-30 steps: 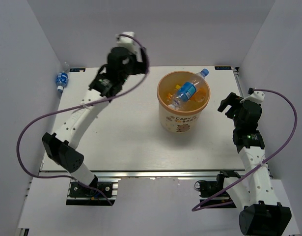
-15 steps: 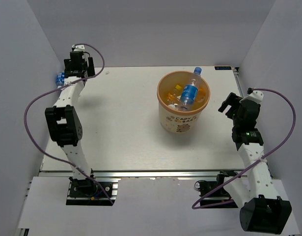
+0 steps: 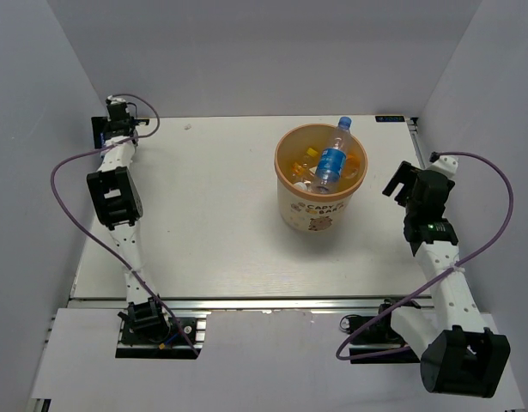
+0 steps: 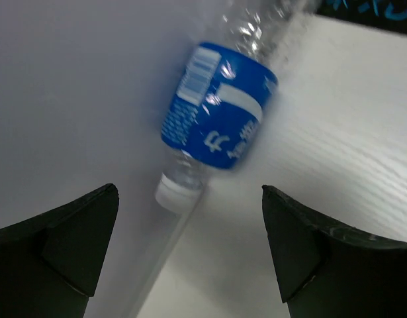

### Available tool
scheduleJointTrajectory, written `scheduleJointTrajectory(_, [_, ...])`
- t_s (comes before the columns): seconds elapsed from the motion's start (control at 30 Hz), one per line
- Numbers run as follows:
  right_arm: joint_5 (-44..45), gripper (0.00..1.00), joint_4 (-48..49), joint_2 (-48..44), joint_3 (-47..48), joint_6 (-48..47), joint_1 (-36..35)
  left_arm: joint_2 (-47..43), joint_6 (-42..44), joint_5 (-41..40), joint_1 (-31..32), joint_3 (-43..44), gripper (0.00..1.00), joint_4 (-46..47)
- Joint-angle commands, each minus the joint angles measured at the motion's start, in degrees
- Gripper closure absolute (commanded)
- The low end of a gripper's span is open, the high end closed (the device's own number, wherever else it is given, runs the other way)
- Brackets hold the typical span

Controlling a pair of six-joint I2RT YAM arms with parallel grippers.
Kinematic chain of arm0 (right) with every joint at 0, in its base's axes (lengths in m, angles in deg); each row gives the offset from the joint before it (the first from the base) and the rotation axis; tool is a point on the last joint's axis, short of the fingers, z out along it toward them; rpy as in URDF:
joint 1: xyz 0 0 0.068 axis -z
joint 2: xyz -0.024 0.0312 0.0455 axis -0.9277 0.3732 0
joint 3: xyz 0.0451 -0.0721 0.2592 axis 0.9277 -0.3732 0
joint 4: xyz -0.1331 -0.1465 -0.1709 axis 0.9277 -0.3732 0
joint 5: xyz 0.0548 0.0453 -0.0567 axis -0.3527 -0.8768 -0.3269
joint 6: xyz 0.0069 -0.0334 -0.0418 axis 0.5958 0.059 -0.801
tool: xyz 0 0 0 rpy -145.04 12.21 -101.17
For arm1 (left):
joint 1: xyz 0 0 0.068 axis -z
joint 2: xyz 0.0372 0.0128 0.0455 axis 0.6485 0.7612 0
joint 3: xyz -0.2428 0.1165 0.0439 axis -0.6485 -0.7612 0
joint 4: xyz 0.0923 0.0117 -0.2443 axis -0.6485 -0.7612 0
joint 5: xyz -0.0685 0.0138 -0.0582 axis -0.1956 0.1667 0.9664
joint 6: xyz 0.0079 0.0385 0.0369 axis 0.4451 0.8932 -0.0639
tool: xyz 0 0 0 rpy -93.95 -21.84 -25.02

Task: Put the plastic bottles in the bin

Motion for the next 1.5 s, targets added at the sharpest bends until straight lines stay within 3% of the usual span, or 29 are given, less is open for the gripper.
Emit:
scheduleJointTrajectory(0.0, [3.0,0.11,1.5,1.0,3.9,-0.5,0.3,1.8,3.8,-2.9,-1.1,6.7,0.02,5.3])
scheduleJointTrajectory(0.3, [4.2,0.11,-1.6,0.1,9.2,-3.0,0.3,9.2,5.7,0.9,-3.2,10.2,0.02,11.6])
scheduleJointTrajectory(0.7, [0.4,0.11,2.2,-7.3,7.8,-2.7,0.3,13.6,-0.7,5.2,-5.3,13.6,0.02,12.9])
scheduleJointTrajectory(0.8, [0.6,0.11,1.0,-7.9,8.4,-2.7,0.3,13.9,-2.9,4.9,-5.3,13.8,0.13,12.6])
scheduleJointTrajectory(0.9, [1.1,0.11,0.7,-8.8,8.3,-2.6,0.3,12.9,-4.0,5.2,-5.3,12.1,0.33,12.9])
scheduleJointTrajectory(0.93, [1.2,0.11,0.9,-8.9,7.9,-2.6,0.3,11.7,-4.6,5.0,-5.3,11.6,0.63,12.6])
scheduleJointTrajectory(0.97, [1.6,0.11,1.2,-9.3,7.8,-2.6,0.3,10.8,-6.2,5.3,-5.3,11.2,0.73,11.5])
scheduleJointTrajectory(1.03, [2.3,0.11,1.0,-9.5,7.3,-2.6,0.3,8.0,-6.9,6.4,-5.2,7.2,0.82,11.9])
scheduleJointTrajectory(1.2, [2.6,0.11,2.1,-11.0,5.7,-2.6,0.3,-3.8,-8.8,7.9,-4.2,-3.1,1.00,14.6])
scheduleJointTrajectory(1.37, [0.1,0.11,4.0,-12.0,3.5,-2.4,0.3,-12.6,-6.6,6.0,0.7,-11.6,1.00,13.4])
scheduleJointTrajectory(1.47, [-1.7,0.11,4.6,-12.2,2.8,-1.9,0.3,-19.2,-6.9,8.4,3.9,-20.8,1.00,17.7])
